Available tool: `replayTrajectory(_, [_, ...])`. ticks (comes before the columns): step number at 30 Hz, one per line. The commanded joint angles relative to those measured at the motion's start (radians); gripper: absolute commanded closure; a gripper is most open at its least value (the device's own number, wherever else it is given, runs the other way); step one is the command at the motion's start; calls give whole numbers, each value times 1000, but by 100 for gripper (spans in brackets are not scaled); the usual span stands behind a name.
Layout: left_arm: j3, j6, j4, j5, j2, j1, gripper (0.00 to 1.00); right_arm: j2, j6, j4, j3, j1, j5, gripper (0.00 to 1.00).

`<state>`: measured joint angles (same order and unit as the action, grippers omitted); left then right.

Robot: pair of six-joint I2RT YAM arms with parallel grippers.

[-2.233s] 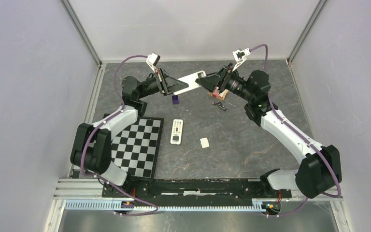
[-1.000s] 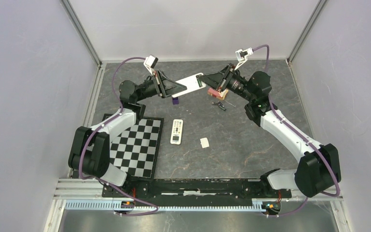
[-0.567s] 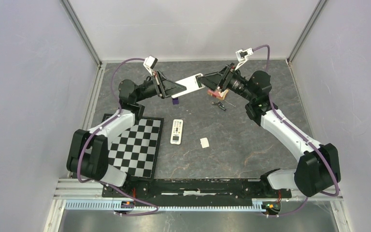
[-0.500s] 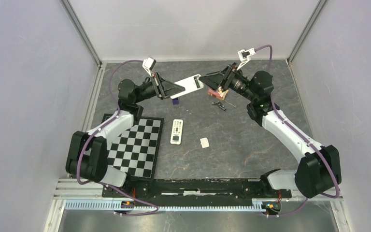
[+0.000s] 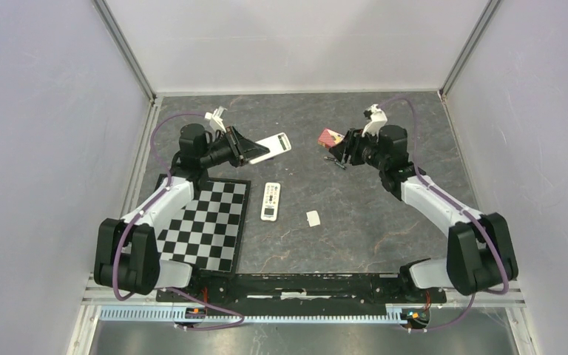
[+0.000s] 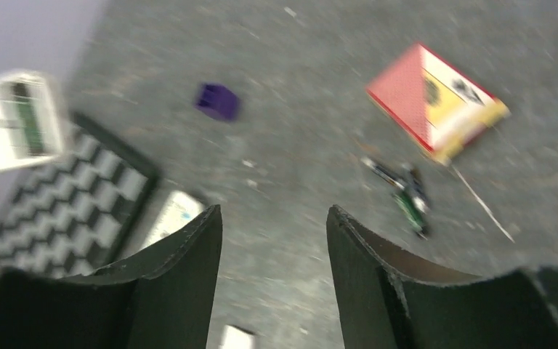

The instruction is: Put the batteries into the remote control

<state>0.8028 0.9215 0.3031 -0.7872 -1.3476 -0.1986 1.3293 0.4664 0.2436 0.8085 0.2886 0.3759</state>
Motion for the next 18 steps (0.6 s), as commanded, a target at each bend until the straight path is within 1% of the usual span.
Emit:
replayTrajectory(1, [2,-88,-31,-30,35,-2,98,72,-254,-93,8,40,-243,45])
replayTrajectory(3, [0,-91,-29,-39,34,-2,98,110,-332,-108,25,74,-357,51])
replayTrajectory(4, [0,-92,-26,-43,36,-2,98,128,-368,-109,32,91,-411,53])
replayTrajectory(7, [-2,-92,-22,-52,34,-2,98,197,-452,-112,60,112,-483,52])
replayTrajectory(11, [1,-90,-14,-59,28,-2,98,273,-496,-121,96,114,-488,45])
replayTrajectory(16, [1,-88,-9,-58,23,-3,98,314,-534,-126,99,114,-530,33])
replayTrajectory(18, [5,-86,-6,-59,20,-2,98,341,-555,-129,110,112,-518,31])
